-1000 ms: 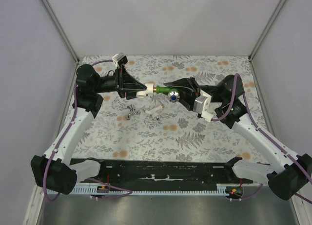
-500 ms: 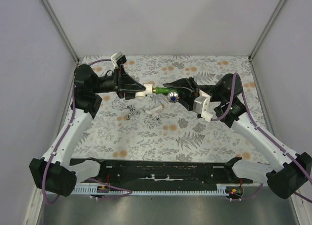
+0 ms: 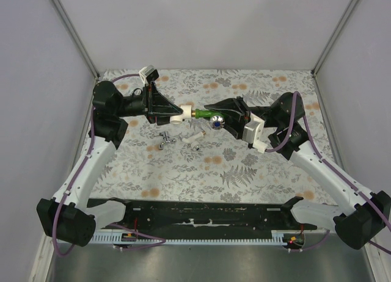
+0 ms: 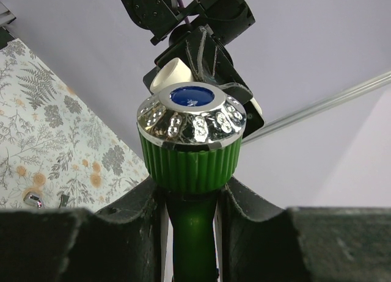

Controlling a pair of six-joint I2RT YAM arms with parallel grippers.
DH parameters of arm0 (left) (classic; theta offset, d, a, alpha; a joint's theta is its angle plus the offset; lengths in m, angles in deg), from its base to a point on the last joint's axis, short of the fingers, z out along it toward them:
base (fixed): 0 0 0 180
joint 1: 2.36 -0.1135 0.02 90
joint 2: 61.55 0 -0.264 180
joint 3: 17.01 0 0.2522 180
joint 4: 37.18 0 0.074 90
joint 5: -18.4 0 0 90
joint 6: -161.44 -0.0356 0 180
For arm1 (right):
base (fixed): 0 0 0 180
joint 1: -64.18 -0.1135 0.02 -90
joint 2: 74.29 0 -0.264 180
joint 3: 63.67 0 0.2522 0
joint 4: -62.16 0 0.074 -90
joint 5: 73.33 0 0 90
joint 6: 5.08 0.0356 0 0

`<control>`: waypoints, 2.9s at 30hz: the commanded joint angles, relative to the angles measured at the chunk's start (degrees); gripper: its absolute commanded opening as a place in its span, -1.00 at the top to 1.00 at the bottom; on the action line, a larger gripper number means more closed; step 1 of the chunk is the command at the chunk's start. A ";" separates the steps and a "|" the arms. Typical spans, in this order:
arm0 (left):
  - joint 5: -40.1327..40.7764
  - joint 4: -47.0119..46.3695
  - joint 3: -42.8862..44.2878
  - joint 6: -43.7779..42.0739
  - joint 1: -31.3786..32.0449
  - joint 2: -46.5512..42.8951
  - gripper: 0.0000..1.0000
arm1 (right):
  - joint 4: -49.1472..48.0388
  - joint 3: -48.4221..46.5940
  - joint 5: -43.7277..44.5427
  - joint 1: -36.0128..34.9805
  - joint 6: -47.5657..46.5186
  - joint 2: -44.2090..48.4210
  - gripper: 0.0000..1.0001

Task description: Install the water faucets

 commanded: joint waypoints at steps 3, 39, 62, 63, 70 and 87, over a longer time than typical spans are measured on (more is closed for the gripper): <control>-1.88 2.21 1.42 -4.27 1.52 -0.74 0.96 | -3.98 -1.80 1.63 -0.12 -0.79 0.26 1.00; 1.63 -4.99 2.12 5.83 2.04 -2.14 0.96 | -3.01 0.22 -3.90 0.32 -4.30 -1.24 1.00; 3.83 14.08 6.61 -8.76 3.01 -0.47 0.96 | 8.85 -2.68 -4.69 1.47 -11.78 -0.18 1.00; 3.92 14.08 6.70 -8.94 3.27 -0.47 0.96 | 8.94 -2.77 -4.61 1.47 -11.52 -0.53 1.00; 4.35 11.10 6.70 -9.29 3.63 -0.56 0.96 | 8.77 -3.91 -4.87 1.03 -6.60 -1.24 1.00; 2.07 2.31 5.82 -14.82 3.71 -1.18 0.96 | 4.28 -7.51 -6.54 0.85 13.08 -3.70 1.00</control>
